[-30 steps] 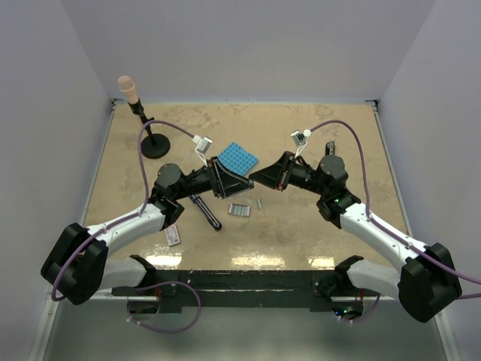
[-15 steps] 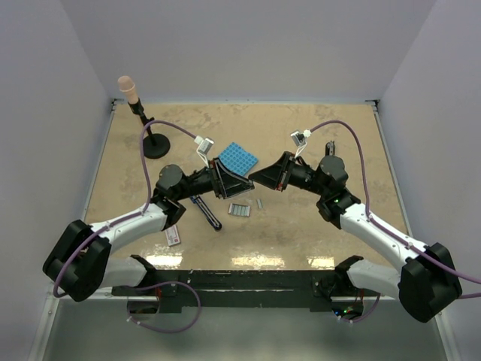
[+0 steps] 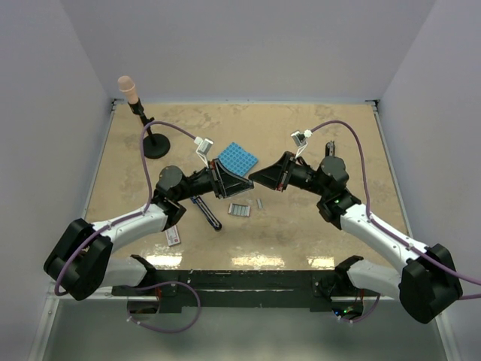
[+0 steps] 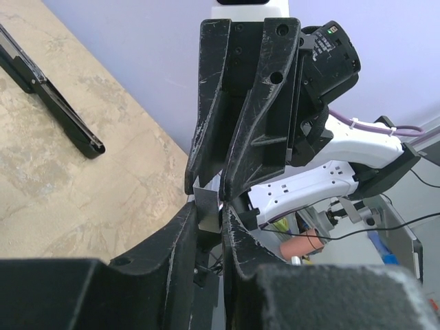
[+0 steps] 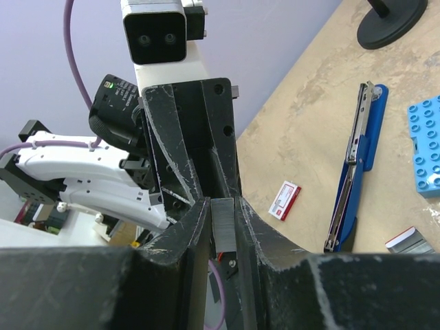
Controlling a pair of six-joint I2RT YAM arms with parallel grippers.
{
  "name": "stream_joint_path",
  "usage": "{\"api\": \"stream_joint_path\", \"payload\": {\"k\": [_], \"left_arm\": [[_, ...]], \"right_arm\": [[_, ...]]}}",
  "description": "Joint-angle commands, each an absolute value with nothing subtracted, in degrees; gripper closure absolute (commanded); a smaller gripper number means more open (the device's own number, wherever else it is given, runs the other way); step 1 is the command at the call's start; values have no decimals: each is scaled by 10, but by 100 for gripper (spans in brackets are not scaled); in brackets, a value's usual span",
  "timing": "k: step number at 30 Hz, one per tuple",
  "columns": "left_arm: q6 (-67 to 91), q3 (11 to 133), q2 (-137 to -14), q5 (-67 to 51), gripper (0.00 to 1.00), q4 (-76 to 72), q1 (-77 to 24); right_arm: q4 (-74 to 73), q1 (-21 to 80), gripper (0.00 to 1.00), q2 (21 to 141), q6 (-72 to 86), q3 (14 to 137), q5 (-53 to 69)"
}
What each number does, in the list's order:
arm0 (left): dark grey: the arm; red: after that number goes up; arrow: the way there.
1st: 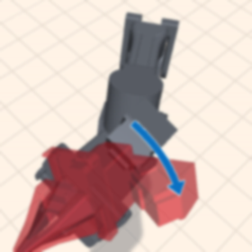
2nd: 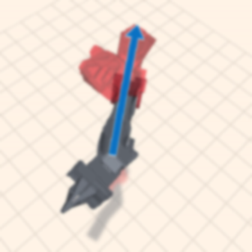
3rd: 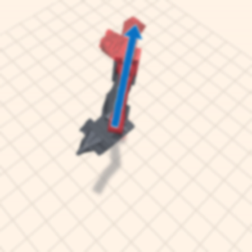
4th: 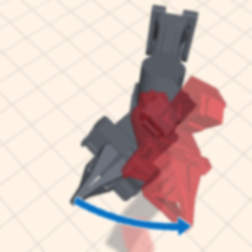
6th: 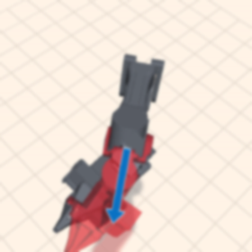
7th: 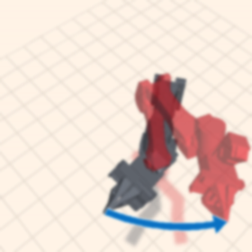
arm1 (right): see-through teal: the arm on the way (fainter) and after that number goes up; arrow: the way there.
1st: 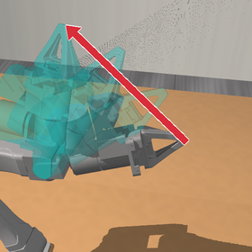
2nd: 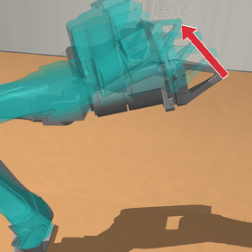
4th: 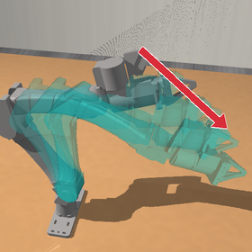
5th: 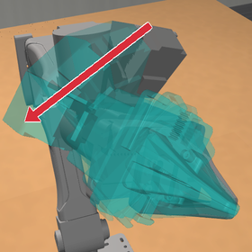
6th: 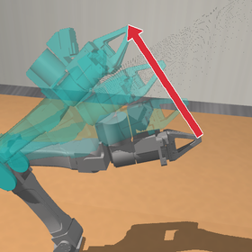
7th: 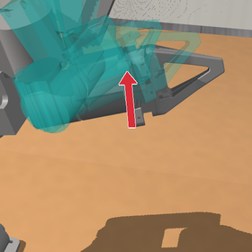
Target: Unload the staples from the stapler
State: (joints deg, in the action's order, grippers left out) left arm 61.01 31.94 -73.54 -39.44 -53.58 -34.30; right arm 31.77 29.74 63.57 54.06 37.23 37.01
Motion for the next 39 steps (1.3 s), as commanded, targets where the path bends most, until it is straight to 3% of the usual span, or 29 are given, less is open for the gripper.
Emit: {"api": "stream_joint_path", "payload": {"k": [1, 5, 13, 23, 27, 39], "left_arm": [[610, 313, -732, -387, 80, -580, -347], [605, 313, -728, -381, 81, -569, -347], [538, 314, -699, -352, 82, -447, -347], [370, 416, -688, -142, 82, -4, -358], [346, 461, -729, -76, 83, 92, -373], [356, 620, -910, 84, 86, 281, -475]], "right_arm": [[333, 300, 75, 622, 540, 371, 367], [325, 300, 70, 621, 536, 371, 365], [244, 299, 45, 593, 501, 400, 313], [64, 298, 15, 523, 424, 436, 145], [37, 298, 1, 504, 408, 437, 104], [-41, 298, 1, 473, 374, 430, 33]]}}
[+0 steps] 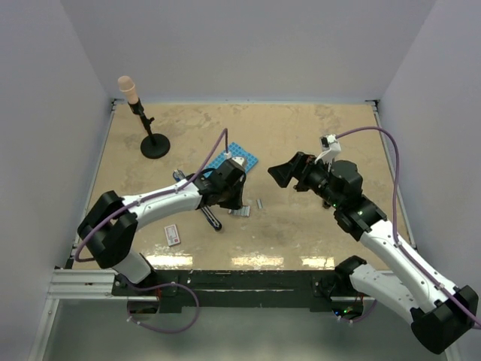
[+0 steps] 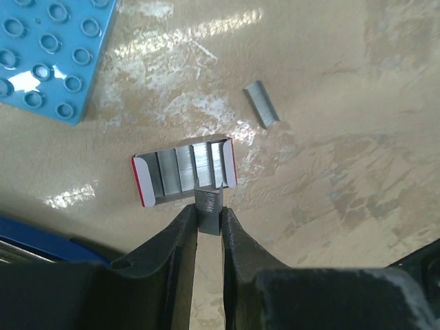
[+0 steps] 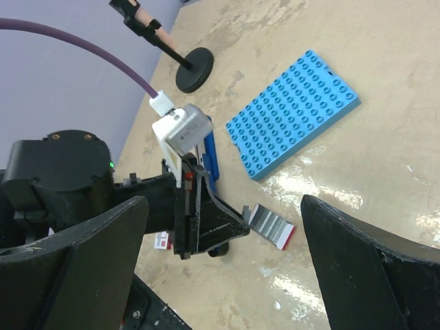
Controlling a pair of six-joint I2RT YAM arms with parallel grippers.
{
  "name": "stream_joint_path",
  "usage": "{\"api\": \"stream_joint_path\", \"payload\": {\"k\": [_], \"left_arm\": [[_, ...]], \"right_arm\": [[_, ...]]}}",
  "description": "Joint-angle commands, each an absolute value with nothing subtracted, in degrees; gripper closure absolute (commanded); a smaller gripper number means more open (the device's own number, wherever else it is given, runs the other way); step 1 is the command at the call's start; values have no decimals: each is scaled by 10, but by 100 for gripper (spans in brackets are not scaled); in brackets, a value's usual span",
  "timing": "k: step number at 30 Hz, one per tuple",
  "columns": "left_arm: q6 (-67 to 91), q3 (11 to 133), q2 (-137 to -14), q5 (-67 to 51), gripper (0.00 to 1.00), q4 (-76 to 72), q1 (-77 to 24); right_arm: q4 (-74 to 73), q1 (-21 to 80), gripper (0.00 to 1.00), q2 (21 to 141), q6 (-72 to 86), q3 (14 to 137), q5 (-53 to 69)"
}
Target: Unload the staples from the stapler
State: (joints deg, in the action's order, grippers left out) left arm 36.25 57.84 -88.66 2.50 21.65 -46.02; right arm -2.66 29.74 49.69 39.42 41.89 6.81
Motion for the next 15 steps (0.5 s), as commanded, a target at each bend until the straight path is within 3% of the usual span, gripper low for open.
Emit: {"api": "stream_joint_path", "payload": {"k": [1, 15], "left_arm": [[357, 627, -917, 85, 86, 284, -480], [360, 675, -988, 96, 84, 301, -504]], "right_arm": [[-45, 298, 1, 471, 372, 432, 31], [-54, 298, 1, 468, 362, 432, 24]]}}
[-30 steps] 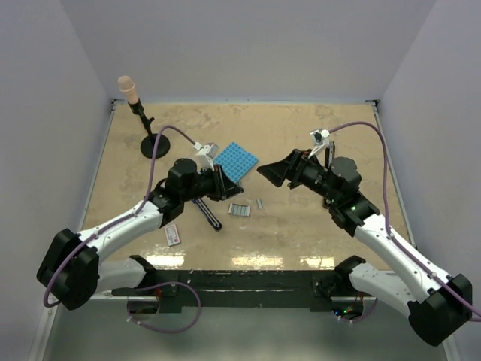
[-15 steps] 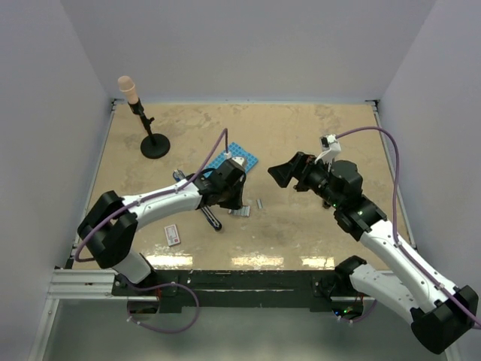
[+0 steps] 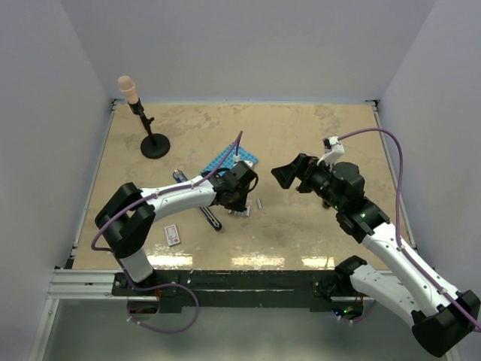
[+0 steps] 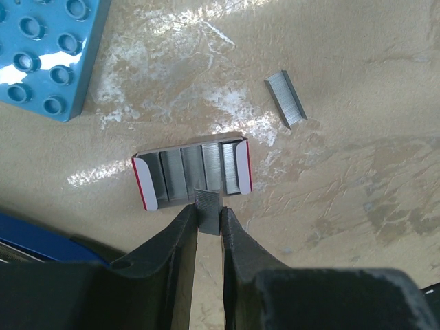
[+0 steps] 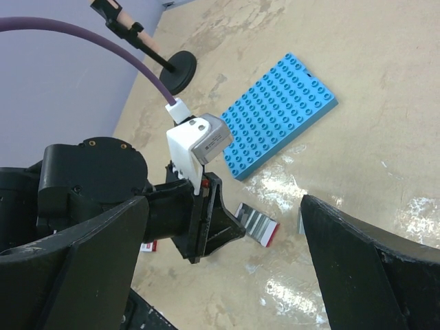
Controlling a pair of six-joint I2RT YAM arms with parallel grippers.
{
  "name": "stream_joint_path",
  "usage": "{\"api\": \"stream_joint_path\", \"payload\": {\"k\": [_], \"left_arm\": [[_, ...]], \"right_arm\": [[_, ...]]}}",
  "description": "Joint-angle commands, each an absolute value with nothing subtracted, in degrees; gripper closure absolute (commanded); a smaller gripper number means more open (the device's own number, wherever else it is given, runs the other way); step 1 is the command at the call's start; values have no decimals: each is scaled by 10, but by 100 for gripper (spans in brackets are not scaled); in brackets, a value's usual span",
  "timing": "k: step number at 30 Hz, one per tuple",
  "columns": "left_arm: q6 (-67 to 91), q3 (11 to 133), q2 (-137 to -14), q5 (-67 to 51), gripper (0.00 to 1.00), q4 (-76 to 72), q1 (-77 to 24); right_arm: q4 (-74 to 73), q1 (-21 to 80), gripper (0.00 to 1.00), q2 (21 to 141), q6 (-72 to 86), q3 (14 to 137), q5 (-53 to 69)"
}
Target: Unload the staples from the stapler
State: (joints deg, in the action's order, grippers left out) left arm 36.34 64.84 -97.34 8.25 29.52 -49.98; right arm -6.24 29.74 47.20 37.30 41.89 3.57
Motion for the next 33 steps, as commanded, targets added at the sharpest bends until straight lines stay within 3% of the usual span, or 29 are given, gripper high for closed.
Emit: {"api": "stream_joint_path", "payload": {"k": [1, 33], "left_arm": [[360, 677, -989, 95, 84, 302, -505], [356, 689, -1029, 104, 80, 291, -508]], "right_arm": [[-54, 299, 1, 468, 360, 432, 23], [-54, 299, 1, 466, 357, 434, 16]]}}
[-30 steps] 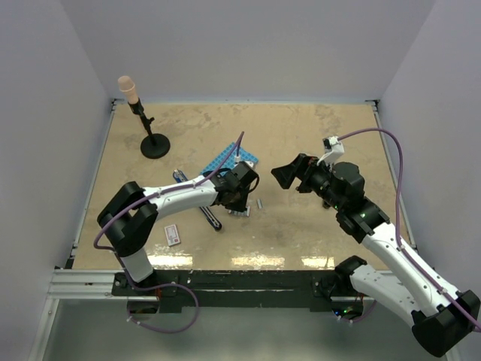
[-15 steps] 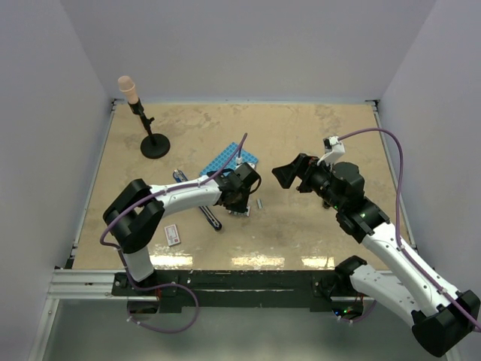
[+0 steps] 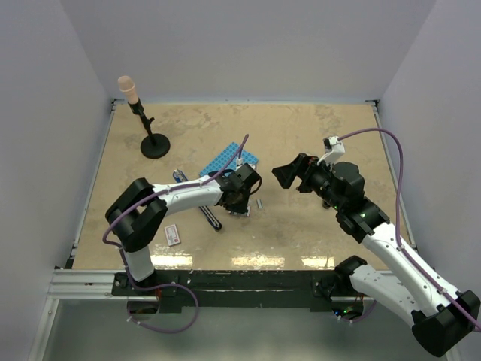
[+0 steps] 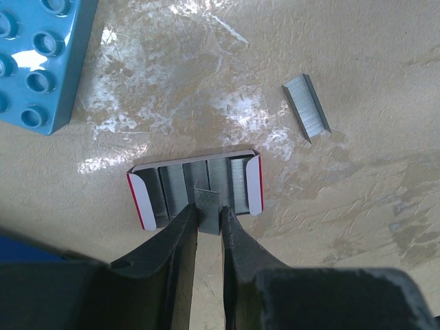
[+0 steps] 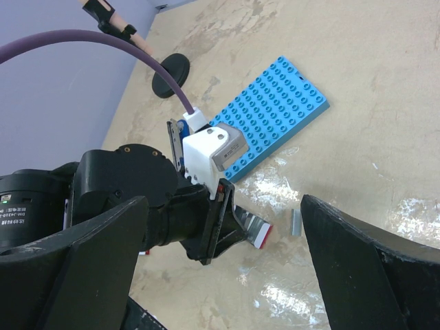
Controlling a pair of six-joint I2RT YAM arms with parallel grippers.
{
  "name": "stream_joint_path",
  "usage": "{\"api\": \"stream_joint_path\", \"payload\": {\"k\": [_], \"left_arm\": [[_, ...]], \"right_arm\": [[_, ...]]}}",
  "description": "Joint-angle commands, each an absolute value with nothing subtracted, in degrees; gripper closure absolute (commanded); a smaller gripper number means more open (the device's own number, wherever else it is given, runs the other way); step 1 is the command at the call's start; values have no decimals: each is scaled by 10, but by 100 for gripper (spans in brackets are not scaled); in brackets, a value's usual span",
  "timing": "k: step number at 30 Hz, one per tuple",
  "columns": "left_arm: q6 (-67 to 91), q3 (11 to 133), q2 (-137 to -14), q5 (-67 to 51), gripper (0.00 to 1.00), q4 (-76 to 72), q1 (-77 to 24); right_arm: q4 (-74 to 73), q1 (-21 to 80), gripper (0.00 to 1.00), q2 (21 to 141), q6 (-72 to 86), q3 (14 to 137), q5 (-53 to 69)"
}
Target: Unload the staples from the stapler
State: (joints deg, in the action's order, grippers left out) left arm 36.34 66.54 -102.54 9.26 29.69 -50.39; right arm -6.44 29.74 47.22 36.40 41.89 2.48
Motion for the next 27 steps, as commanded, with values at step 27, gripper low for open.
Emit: {"api": "stream_joint_path", "payload": {"k": [27], "left_arm": [[356, 697, -1050, 116, 78, 294, -508]], "right_arm": [[-55, 298, 2, 466, 352, 437, 17]]}}
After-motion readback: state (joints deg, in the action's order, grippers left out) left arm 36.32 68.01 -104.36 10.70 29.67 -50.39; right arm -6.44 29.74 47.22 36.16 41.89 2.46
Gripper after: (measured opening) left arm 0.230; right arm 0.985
